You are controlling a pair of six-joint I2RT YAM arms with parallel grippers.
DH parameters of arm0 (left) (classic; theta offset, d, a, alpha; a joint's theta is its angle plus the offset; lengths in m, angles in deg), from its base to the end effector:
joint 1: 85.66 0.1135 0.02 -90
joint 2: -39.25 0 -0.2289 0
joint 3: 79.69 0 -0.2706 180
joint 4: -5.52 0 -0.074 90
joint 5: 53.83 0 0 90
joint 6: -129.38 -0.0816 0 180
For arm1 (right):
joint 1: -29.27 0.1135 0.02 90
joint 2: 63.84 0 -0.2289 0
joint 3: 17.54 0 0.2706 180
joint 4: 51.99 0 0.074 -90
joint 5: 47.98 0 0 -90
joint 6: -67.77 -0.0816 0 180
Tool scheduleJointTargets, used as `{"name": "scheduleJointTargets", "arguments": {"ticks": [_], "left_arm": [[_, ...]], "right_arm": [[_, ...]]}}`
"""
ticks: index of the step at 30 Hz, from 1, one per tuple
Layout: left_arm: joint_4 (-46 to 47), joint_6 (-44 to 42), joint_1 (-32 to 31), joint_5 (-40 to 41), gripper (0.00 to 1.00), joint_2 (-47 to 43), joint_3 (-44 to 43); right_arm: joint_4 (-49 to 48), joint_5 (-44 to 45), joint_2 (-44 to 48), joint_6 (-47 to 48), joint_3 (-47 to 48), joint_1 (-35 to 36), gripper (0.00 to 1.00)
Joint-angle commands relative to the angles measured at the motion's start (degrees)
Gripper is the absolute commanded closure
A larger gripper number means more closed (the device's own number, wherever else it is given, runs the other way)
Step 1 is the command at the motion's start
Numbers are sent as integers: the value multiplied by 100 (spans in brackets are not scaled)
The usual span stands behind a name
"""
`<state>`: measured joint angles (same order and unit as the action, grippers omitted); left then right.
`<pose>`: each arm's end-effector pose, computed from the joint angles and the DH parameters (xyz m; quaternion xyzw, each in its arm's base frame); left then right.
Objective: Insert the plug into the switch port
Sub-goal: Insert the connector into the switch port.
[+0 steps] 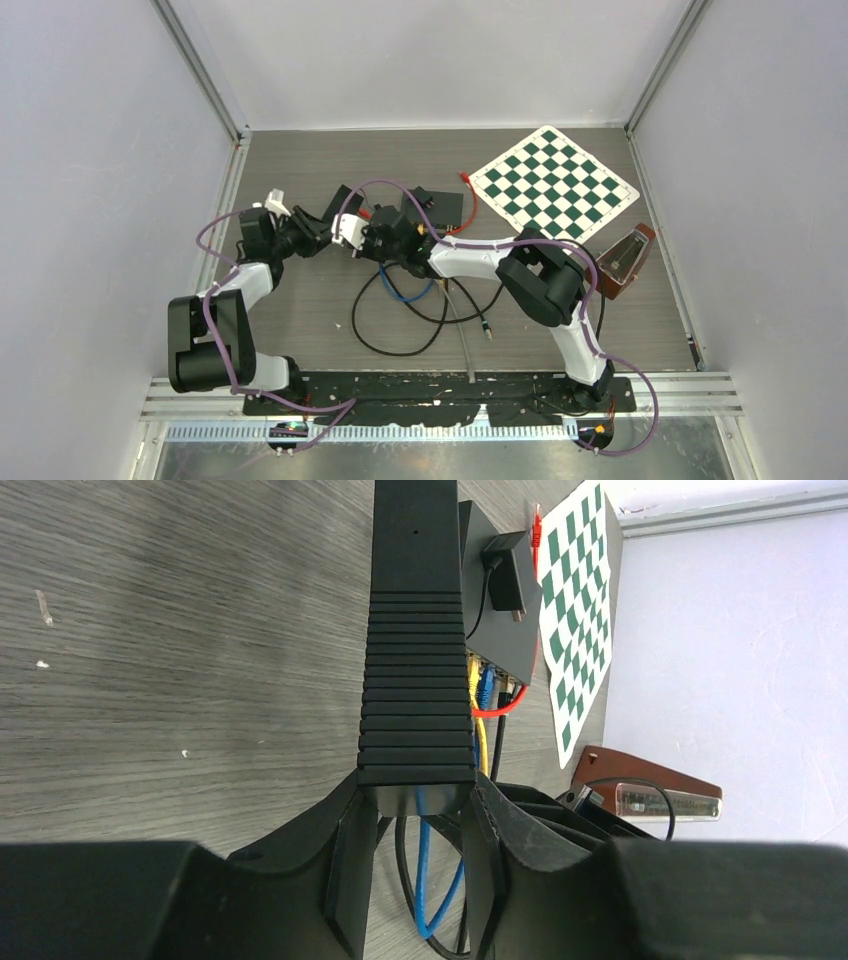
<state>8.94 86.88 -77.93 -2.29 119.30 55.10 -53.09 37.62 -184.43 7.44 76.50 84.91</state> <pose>0.3241 -0.0072 0.1125 -0.2389 0.8044 -0.4272 0.3367 0.2877 0.4318 0.1228 -0.5875 0.6075 0.1515 0.5127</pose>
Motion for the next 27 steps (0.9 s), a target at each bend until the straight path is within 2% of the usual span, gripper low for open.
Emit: {"name": "scheduleJointTargets", "arguments": {"ticks": [1, 6, 11, 16, 20, 22, 27], "left_arm": [[-992, -87, -600, -1167, 100, 130, 305], [-1057, -146, -720, -1027, 100, 196, 331], [-1095, -240, -716, -978, 100, 286, 315], [-1412, -542, -714, -859, 100, 264, 273], [-809, -113, -720, -1046, 100, 343, 407], [-955, -173, -943, -988, 100, 362, 352], [-1415, -597, -956, -742, 100, 317, 358]], "right_arm": [[-2861, -631, 450, 44, 915, 149, 95], [-3189, -502, 417, -152, 978, 145, 95], [-3146, -791, 486, -495, 1291, 115, 95], [-2982, -1089, 605, -404, 1245, 40, 95], [-2788, -1330, 506, -514, 1297, 39, 95], [-2893, -1320, 365, -572, 1311, 87, 95], [-2959, -1250, 309, -722, 1557, -53, 95]]}}
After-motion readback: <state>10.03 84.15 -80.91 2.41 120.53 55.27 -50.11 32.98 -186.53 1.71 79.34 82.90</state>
